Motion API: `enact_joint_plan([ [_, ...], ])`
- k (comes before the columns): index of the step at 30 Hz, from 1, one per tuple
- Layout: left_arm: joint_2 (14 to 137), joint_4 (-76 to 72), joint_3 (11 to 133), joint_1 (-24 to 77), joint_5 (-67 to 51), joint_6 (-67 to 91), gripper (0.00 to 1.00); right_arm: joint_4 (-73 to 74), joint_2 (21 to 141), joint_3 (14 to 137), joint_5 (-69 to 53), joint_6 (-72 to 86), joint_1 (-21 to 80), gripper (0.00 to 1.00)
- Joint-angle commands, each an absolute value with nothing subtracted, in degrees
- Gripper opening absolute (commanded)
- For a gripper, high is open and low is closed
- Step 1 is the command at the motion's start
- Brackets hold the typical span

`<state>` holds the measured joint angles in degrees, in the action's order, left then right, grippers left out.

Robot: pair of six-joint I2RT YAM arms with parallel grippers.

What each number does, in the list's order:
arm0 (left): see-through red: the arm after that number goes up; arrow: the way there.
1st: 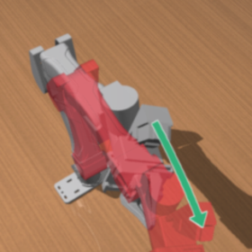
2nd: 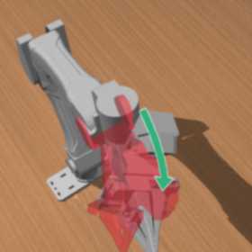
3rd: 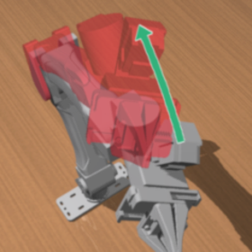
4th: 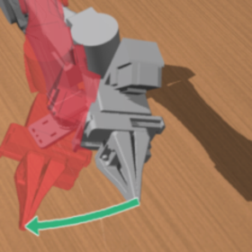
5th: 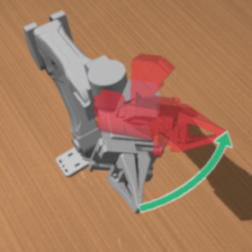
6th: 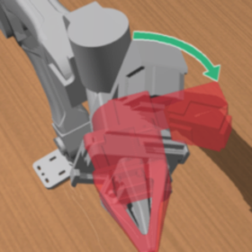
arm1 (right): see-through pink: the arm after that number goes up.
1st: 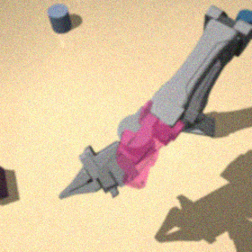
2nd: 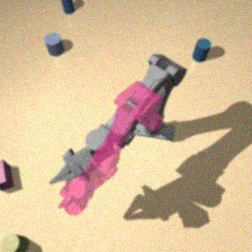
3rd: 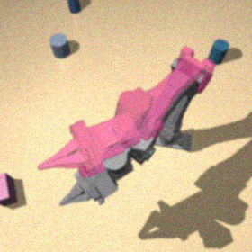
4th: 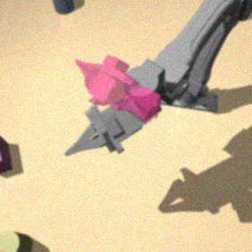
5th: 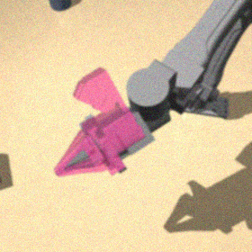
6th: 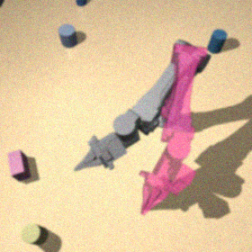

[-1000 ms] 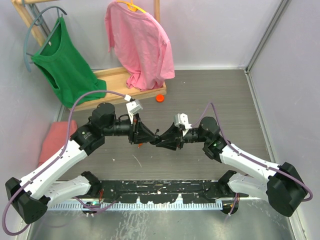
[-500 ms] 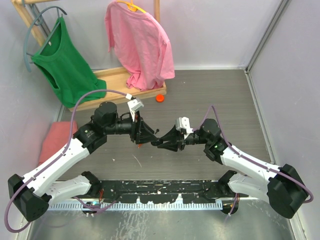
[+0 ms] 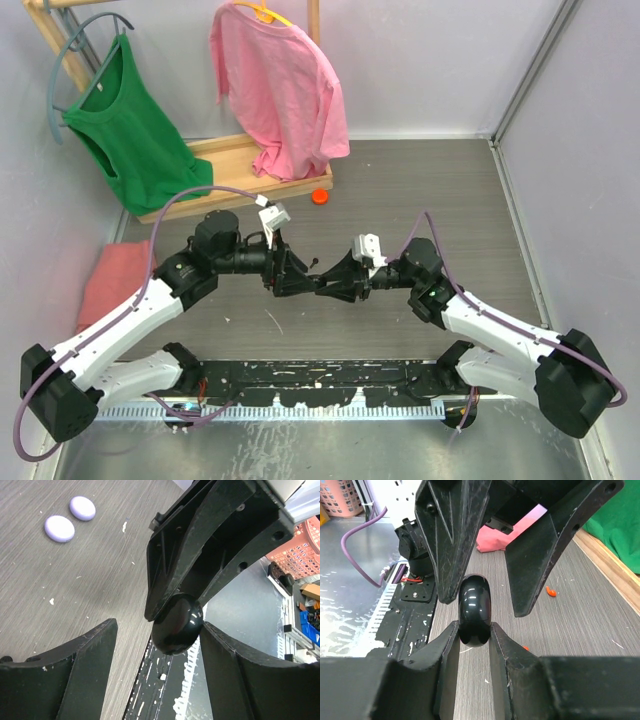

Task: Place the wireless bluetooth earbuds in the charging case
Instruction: Open the charging case.

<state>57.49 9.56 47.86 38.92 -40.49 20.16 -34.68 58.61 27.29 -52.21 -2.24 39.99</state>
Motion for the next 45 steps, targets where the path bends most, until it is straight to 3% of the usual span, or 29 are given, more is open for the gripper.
enact_joint_plan([
  [1,56.09,4.95,47.17,38.73,-40.35,20.61,0.68,-39.05,56.6,27.35,-51.14,-1.07,40.0,0.01],
  [15,55.41,3.18,47.45,38.75,-34.59,22.25,0.62,-39.88,55.61,26.32,-52.54,0.0,40.04,0.01],
  [31,55.69,1.94,47.44,38.6,-31.3,23.68,0.64,-39.89,54.71,25.48,-51.48,0.01,40.0,0.01],
  [38,54.4,3.44,47.71,38.59,-30.04,24.13,0.67,-38.76,53.77,23.85,-43.71,-0.75,40.04,0.01],
  [45,54.17,13.02,48.43,38.62,-18.59,24.81,0.69,-37.44,50.97,19.7,-30.92,-0.71,40.04,0.01],
])
